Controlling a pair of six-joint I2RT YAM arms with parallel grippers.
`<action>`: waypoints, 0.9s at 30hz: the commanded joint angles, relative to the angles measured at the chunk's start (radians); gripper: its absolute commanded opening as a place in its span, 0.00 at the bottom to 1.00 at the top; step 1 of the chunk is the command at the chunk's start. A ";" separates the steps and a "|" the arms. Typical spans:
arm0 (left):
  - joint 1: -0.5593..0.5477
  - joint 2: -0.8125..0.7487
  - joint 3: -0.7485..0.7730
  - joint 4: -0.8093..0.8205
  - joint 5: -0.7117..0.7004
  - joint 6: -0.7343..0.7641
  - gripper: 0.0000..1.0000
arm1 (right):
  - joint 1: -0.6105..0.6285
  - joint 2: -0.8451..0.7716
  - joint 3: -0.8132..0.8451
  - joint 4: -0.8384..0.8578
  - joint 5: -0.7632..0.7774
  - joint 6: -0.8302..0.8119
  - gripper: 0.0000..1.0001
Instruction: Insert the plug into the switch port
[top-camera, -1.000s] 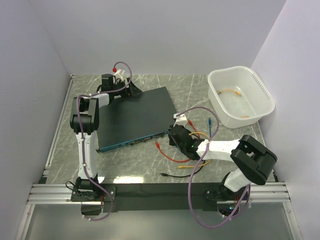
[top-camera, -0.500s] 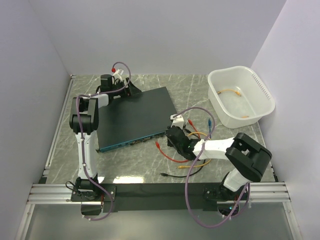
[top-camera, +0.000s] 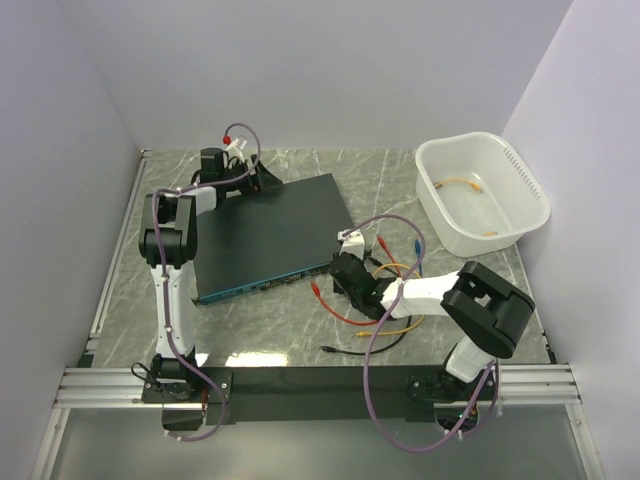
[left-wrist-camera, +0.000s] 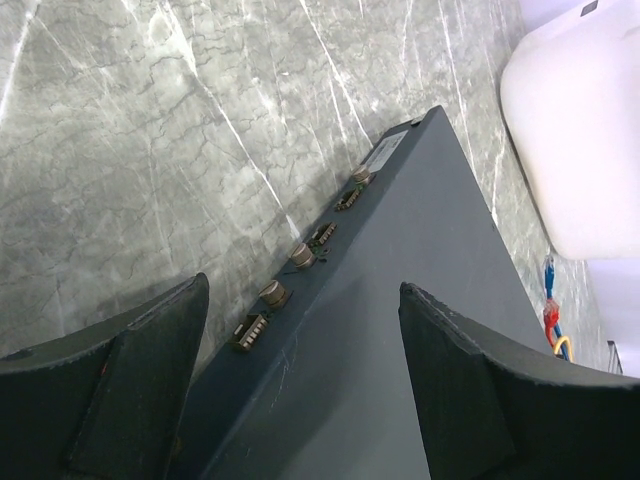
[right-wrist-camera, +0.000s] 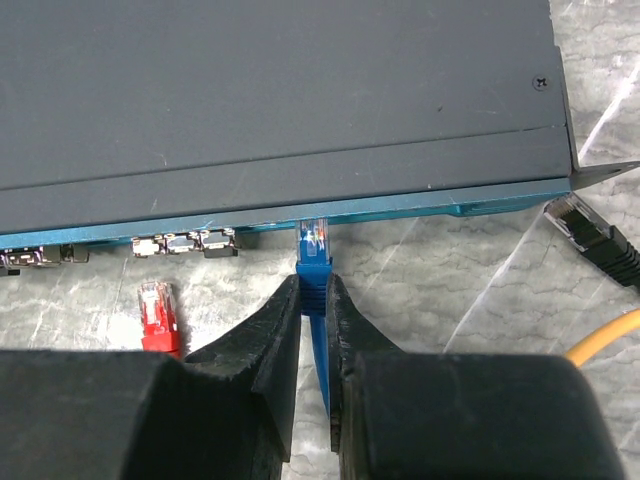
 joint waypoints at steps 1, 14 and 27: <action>-0.003 0.020 0.013 -0.124 0.088 -0.047 0.81 | -0.014 -0.058 0.064 0.140 0.109 -0.012 0.00; -0.005 0.037 0.041 -0.138 0.106 -0.050 0.81 | -0.017 -0.054 0.127 0.092 0.104 -0.046 0.00; -0.005 0.066 0.073 -0.153 0.118 -0.057 0.81 | -0.046 0.014 0.161 0.117 0.090 -0.046 0.00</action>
